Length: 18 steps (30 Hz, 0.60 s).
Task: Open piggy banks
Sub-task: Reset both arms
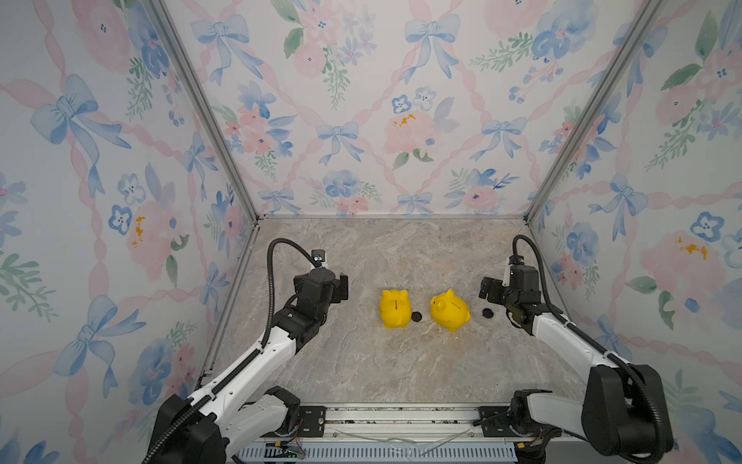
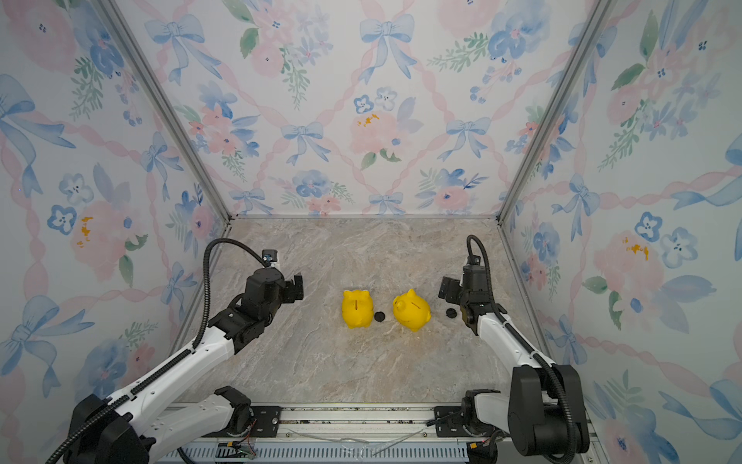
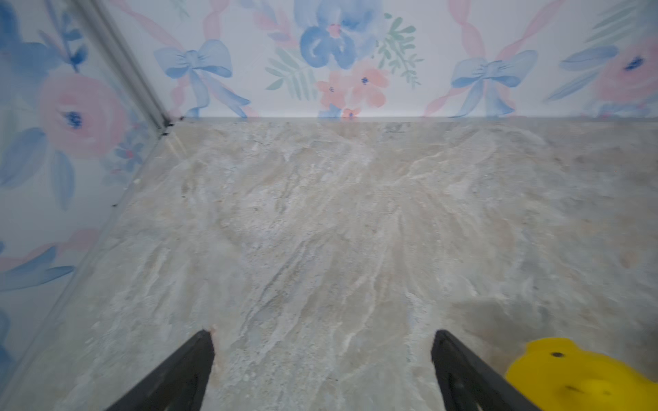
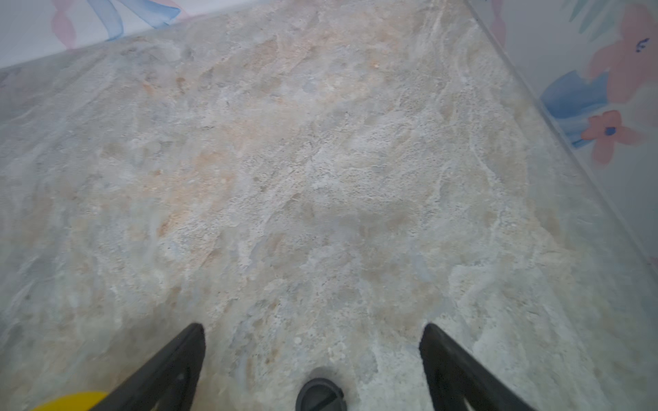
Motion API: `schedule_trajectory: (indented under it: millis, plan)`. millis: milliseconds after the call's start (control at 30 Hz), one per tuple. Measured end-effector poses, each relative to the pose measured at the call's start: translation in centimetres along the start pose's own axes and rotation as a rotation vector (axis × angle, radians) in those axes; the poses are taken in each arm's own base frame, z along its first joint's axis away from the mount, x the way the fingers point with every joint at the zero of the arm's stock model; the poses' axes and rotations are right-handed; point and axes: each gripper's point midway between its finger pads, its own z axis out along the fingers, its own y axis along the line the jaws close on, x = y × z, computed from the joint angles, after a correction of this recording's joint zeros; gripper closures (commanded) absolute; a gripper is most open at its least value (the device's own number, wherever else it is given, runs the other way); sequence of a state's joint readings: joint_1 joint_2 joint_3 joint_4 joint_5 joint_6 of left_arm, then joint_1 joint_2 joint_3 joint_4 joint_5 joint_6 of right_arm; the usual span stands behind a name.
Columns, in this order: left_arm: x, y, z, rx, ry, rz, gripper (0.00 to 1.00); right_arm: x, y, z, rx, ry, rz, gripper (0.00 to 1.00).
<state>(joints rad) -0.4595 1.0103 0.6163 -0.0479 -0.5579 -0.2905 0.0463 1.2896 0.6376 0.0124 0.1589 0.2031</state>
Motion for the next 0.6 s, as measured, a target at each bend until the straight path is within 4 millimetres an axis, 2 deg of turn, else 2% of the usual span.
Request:
schedule_trajectory:
  millis: [67,200,300,400,500,600]
  plan:
    - [1.7,3.1,0.7,-0.122,-0.013,-0.018,0.02,-0.1,-0.6,0.9,0.040,-0.018,-0.019,0.04]
    - [4.4,7.2,1.8,-0.291,-0.016,-0.052,0.02,-0.7,-1.3,2.1,0.089,-0.100,-0.053,0.04]
    - [5.6,8.4,2.8,-0.342,-0.009,-0.056,0.02,-0.3,-2.0,2.9,0.119,-0.130,-0.071,0.04]
    - [5.2,8.9,3.4,-0.344,-0.058,-0.080,0.02,-0.8,-2.3,3.2,0.132,-0.154,-0.075,0.04]
    - [5.4,9.9,4.1,-0.332,-0.105,-0.116,0.02,-1.7,-2.1,3.1,0.123,-0.195,-0.073,0.04]
    - [6.9,10.9,5.4,-0.322,-0.098,-0.127,0.02,-2.0,-1.3,2.6,0.069,-0.271,-0.071,0.04]
